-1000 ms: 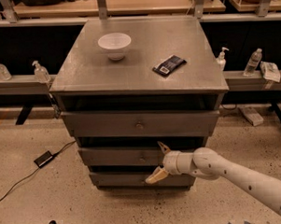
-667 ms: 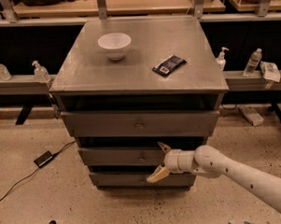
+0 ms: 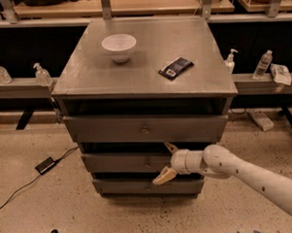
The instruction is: Open middle drawer
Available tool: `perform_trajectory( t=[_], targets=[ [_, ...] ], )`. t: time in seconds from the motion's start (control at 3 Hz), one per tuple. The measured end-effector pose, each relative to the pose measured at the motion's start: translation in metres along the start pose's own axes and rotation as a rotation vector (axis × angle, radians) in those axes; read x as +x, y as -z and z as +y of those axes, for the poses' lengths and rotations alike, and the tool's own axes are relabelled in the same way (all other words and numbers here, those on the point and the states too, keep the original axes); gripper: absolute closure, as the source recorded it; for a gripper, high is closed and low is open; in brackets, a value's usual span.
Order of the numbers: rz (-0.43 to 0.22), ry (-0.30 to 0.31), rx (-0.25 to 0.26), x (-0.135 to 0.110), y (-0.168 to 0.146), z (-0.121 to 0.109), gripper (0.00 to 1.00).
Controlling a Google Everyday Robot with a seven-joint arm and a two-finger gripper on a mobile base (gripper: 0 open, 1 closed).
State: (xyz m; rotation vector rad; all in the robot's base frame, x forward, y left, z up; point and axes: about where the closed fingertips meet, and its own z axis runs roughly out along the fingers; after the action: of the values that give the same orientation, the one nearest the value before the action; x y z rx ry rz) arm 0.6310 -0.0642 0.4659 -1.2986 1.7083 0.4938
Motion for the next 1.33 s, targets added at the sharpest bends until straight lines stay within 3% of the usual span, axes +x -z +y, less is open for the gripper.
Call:
perform_trajectory(
  t=[0.67, 1.0, 1.33],
  targets=[
    [0.076, -0.05, -0.075, 0.039, -0.033, -0.006, 0.0],
    [0.076, -0.05, -0.076, 0.035, -0.031, -0.007, 0.0],
    [0.045, -0.024, -0.096, 0.021, -0.033, 0.0, 0.16]
  ],
)
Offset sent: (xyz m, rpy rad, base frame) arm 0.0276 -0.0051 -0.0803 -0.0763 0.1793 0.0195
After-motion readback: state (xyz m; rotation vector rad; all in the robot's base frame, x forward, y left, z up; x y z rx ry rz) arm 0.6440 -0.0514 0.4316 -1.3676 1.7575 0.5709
